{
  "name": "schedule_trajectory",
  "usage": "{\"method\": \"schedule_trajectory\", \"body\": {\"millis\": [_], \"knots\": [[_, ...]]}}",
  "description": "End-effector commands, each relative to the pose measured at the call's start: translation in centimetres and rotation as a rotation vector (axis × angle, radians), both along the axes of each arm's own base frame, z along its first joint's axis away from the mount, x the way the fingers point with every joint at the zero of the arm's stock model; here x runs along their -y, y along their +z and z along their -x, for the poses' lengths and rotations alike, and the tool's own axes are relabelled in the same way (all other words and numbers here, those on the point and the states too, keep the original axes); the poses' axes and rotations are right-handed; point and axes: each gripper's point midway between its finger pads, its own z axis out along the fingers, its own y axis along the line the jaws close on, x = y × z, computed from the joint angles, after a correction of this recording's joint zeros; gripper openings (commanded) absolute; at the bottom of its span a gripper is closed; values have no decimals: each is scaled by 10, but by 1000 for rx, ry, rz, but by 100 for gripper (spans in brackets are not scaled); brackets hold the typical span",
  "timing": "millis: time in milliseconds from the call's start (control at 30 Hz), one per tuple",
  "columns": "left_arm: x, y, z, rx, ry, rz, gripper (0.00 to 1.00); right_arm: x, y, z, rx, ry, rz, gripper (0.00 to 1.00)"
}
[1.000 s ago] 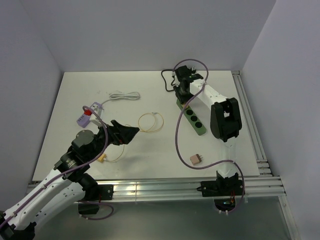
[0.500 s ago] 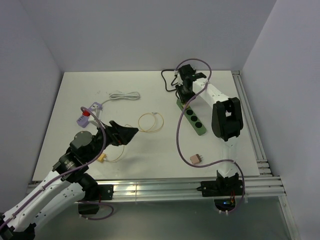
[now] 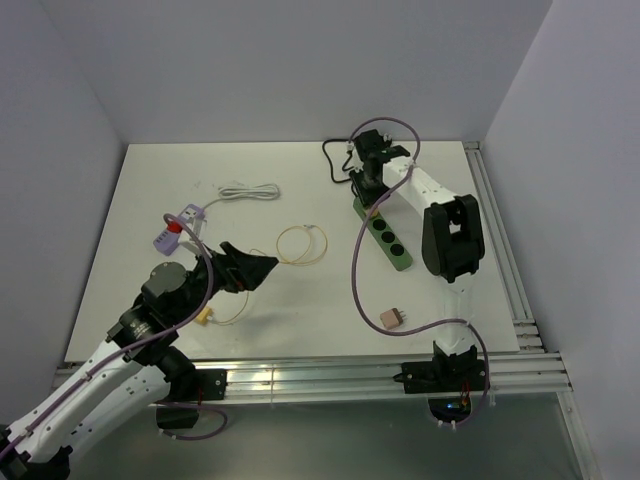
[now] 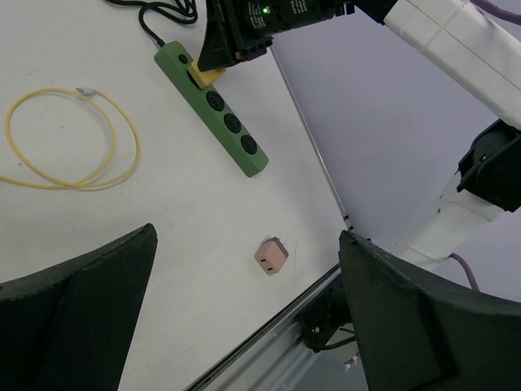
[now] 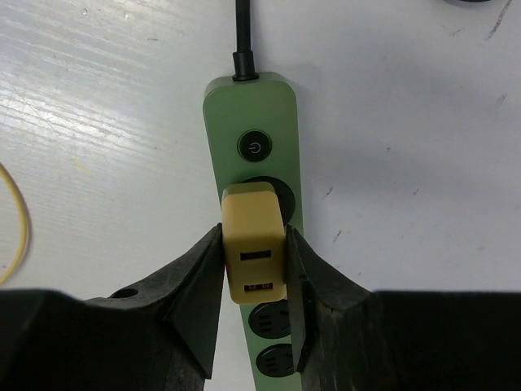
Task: Insert the plug
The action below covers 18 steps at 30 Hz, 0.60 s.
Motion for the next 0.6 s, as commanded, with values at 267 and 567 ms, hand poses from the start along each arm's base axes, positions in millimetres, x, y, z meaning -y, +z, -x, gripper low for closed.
{"method": "schedule_trajectory", "body": {"millis": [267, 567], "knots": [[4, 11, 0, 21, -14, 42, 99, 24, -56, 64, -318, -10, 161, 0], [0, 11, 1, 15, -3, 30, 99, 41, -47, 52, -290, -85, 98, 0]]}}
